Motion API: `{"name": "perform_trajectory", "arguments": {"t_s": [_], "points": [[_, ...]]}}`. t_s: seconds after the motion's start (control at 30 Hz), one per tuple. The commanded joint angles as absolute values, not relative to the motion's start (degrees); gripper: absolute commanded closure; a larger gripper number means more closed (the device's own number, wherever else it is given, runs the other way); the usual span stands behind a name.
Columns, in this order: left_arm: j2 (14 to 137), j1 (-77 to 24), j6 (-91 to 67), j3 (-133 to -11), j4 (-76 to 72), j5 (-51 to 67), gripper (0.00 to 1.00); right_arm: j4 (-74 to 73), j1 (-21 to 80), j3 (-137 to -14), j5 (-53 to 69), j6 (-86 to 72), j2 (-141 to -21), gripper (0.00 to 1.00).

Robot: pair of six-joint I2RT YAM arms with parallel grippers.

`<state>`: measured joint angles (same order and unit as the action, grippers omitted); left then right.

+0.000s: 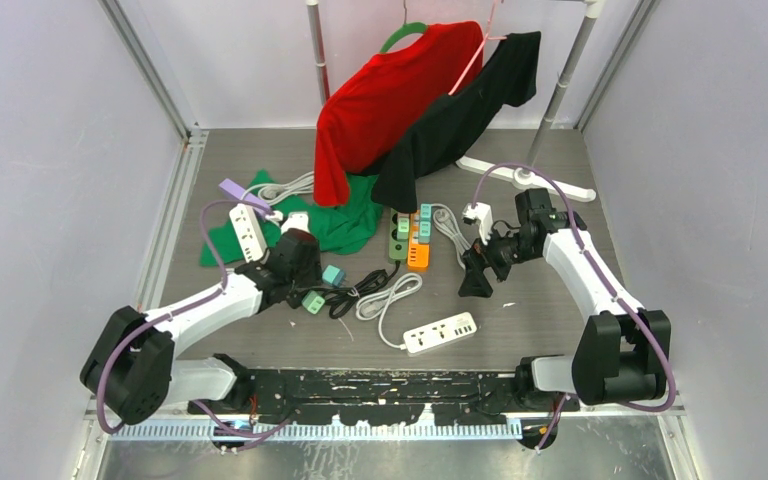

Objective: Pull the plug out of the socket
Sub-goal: Place the plug at the center of the board.

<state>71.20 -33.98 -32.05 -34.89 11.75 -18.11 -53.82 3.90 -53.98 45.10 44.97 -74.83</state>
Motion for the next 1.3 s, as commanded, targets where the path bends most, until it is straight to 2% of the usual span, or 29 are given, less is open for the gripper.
{"name": "perform_trajectory", "arguments": {"t_s": [0.0, 0.2, 0.4, 0.5, 0.63, 0.7, 0.8, 1.0, 1.13, 1.27], "points": [[71.65, -33.62, -30.58, -38.69, 11.63, -21.29, 0.52, -54.4, 3.91, -55.36, 45.48, 46.84, -73.88, 0.0], [70.52, -33.66, -30.85, -37.29, 12.48, -19.9, 0.32, -55.46, 4.02, -55.29, 45.34, 48.58, -73.26, 0.0], [64.24, -33.65, -32.12, -36.57, 16.22, -17.08, 0.27, -56.89, 4.96, -55.55, 47.0, 50.73, -73.01, 0.0], [58.99, -33.6, -32.05, -35.22, 15.27, -9.28, 0.25, -63.64, 5.08, -55.48, 52.67, 63.42, -71.78, 0.0], [51.95, -33.62, -33.81, -31.9, 9.6, 4.53, 0.21, -76.3, 5.09, -50.47, 60.01, 93.49, -67.45, 0.0], [50.53, -33.72, -36.71, -30.0, 5.04, 13.26, 0.21, -77.0, 5.03, -47.56, 61.44, 100.39, -65.84, 0.0], [50.4, -35.66, -41.48, -26.24, -4.79, 22.2, 0.31, -75.89, 5.54, -46.07, 60.28, 102.28, -66.48, 0.0], [51.55, -47.78, -37.63, -25.2, -11.27, 13.7, 0.31, -72.31, 11.01, -43.21, 58.08, 106.53, -68.47, 0.0], [51.28, -48.29, -37.81, -24.36, -14.47, 13.37, 0.31, -60.03, 17.8, -41.13, 54.61, 93.06, -67.25, 0.0], [50.14, -48.26, -40.54, -20.55, -18.58, 10.64, 0.3, -55.74, 23.03, -40.83, 48.8, 89.5, -70.21, 0.03]]}}
